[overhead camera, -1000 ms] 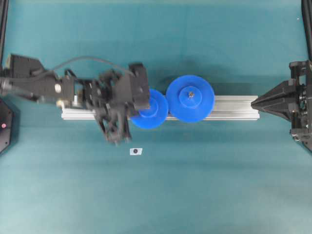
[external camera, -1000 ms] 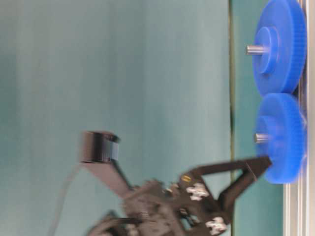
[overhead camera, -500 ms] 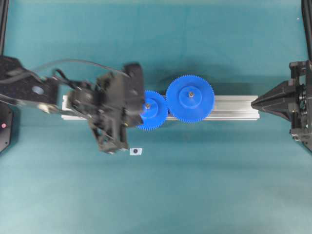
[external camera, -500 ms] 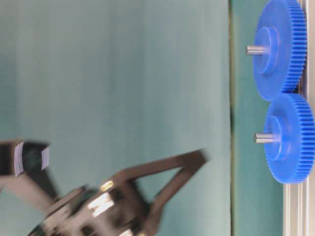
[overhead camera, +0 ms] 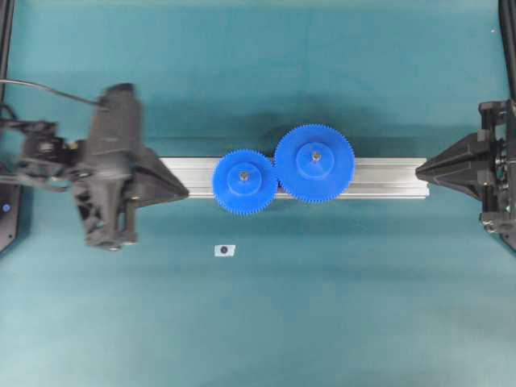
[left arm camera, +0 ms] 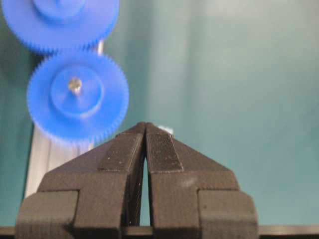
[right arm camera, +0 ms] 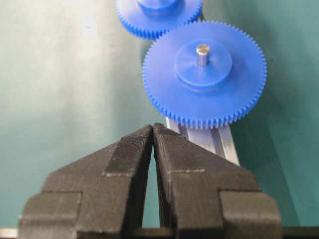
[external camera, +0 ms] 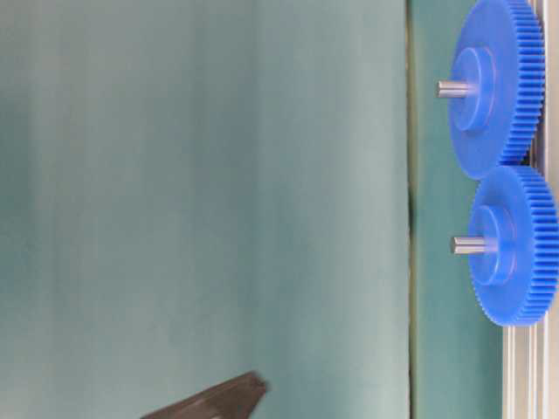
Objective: Find the location of the shaft and insert the small gear.
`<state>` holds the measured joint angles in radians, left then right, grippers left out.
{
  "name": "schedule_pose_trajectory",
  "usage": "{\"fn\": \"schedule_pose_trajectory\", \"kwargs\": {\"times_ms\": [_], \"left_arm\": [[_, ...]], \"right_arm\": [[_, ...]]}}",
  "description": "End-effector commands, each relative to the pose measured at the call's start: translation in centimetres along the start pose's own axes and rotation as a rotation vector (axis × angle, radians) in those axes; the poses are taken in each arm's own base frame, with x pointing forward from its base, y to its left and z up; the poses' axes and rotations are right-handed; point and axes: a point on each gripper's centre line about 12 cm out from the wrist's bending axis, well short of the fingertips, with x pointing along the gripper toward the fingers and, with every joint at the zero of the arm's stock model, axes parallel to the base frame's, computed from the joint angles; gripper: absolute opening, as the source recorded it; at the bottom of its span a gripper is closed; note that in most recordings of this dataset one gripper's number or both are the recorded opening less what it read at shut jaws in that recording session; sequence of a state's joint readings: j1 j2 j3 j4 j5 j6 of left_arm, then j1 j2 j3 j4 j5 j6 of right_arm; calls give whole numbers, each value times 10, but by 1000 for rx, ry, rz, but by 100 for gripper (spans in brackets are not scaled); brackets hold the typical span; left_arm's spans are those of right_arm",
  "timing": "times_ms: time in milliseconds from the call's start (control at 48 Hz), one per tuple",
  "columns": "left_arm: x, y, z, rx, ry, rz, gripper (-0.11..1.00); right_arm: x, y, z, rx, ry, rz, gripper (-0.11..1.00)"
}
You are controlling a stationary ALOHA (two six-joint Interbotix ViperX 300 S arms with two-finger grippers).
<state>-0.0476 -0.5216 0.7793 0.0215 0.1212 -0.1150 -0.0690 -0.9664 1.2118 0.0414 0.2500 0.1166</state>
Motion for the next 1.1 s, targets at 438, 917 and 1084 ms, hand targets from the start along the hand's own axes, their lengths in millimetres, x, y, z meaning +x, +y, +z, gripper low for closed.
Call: {"fn": "schedule_pose_trajectory", "kwargs": {"times_ms": [438,917,1084], "left_arm": [[-25,-2,-13,67,-47,-14,2],[-29,1,-14,90,-55,-3,2],[-29,2,-15,90,-54,-2,2]], "right_arm": [[-14,2,12,11,-106,15,16],[-15,1,9,8,-117,17,16],[-15,1,8,8,-115,17,16]]}}
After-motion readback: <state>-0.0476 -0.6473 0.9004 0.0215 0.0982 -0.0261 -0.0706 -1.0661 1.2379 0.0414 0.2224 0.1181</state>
